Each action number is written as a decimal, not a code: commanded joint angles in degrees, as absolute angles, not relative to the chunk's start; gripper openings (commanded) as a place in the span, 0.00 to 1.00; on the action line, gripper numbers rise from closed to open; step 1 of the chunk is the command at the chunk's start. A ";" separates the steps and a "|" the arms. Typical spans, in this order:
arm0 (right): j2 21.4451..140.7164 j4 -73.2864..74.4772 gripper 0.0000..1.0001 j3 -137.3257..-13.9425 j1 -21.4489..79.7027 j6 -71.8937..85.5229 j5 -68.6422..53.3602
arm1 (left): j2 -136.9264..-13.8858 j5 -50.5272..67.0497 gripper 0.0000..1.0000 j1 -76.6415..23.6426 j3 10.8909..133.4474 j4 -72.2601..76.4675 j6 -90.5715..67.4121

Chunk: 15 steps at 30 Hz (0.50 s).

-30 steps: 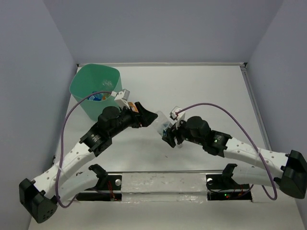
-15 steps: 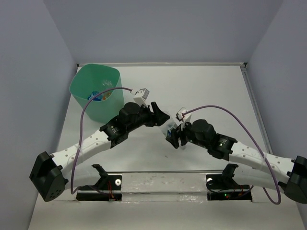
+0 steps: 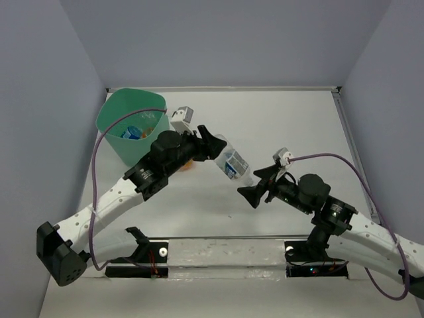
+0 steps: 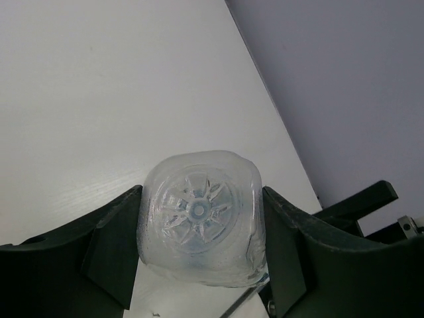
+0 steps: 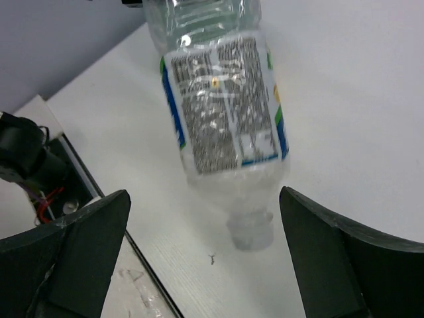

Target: Put the plastic bottles in the bin

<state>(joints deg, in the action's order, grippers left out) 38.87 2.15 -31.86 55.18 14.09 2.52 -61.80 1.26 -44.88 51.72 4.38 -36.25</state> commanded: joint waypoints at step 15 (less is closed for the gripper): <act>21.09 12.48 1.00 -28.84 55.63 19.95 4.21 | -52.73 -18.63 0.17 -28.57 75.56 -10.54 -23.12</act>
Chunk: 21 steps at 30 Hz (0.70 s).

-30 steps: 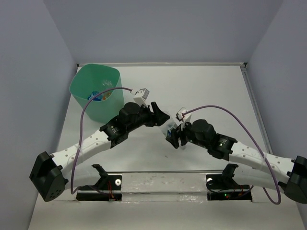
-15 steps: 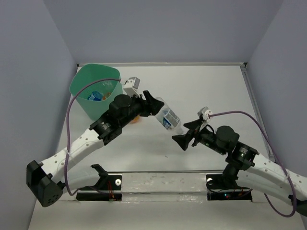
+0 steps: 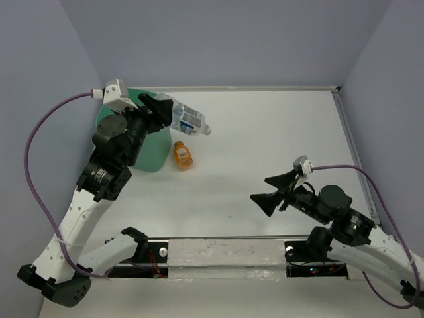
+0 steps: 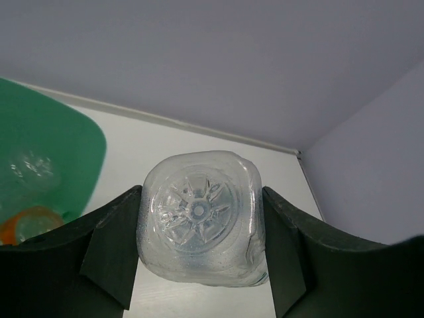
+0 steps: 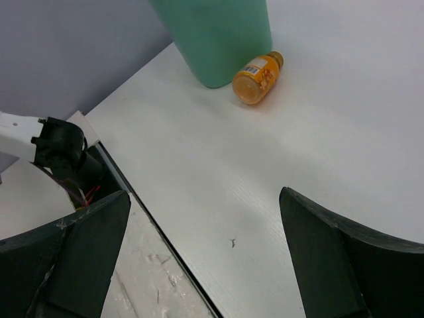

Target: Put the plastic bottles in the bin

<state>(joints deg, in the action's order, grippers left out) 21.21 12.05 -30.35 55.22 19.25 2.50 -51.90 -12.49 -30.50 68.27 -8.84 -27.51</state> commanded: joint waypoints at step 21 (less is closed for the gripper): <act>30.32 8.97 1.00 -29.71 55.63 20.39 2.37 | -62.75 -44.81 0.20 -12.66 76.84 1.38 -13.45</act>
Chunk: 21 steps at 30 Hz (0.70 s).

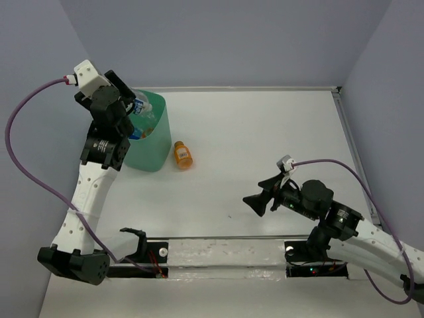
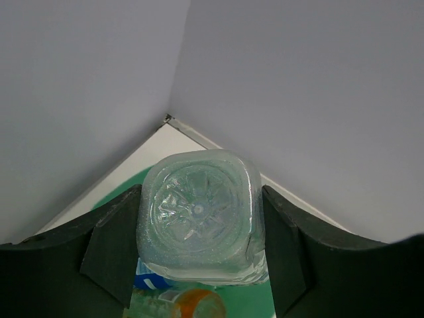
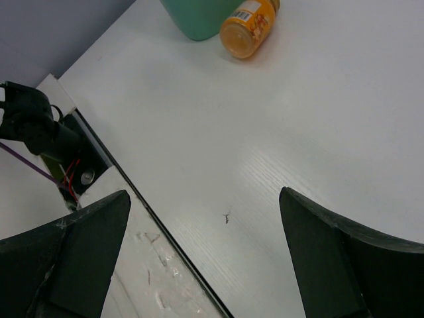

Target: Put the plastic bottles in the bin

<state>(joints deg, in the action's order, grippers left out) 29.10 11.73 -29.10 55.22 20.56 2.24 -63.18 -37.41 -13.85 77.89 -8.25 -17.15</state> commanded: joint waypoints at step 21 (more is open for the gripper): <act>37.44 7.73 1.00 -32.07 55.63 21.79 5.71 | -66.72 -44.92 0.95 -12.66 65.21 7.56 -12.39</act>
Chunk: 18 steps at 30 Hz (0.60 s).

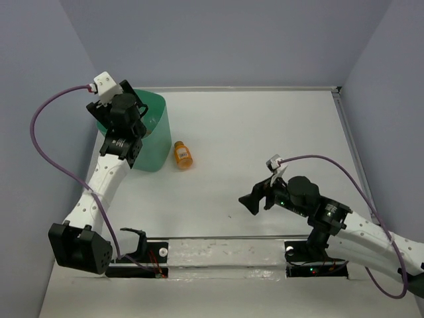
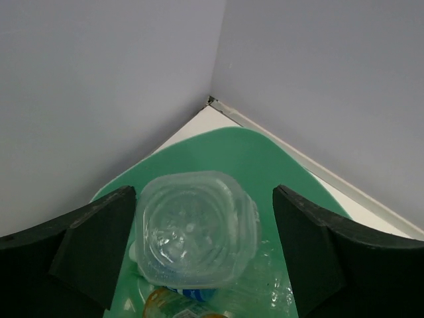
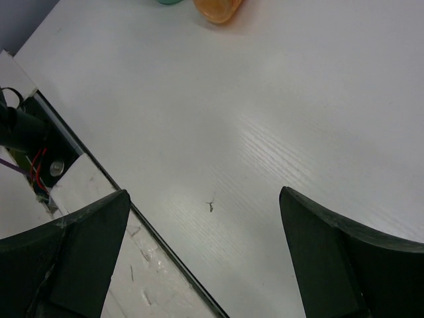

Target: Put the plastic bottles in the bin

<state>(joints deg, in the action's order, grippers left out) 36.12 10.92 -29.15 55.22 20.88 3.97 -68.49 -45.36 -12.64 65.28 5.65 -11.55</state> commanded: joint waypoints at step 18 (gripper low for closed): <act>46.23 9.49 1.00 -36.21 55.63 25.40 14.50 | -53.71 -24.97 0.99 -12.66 75.49 -0.52 -21.00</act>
<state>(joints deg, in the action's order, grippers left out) 44.88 11.09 -33.04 55.22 23.40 10.72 -57.89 -29.93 -12.67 71.90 -0.60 -18.00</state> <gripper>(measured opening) 0.995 0.989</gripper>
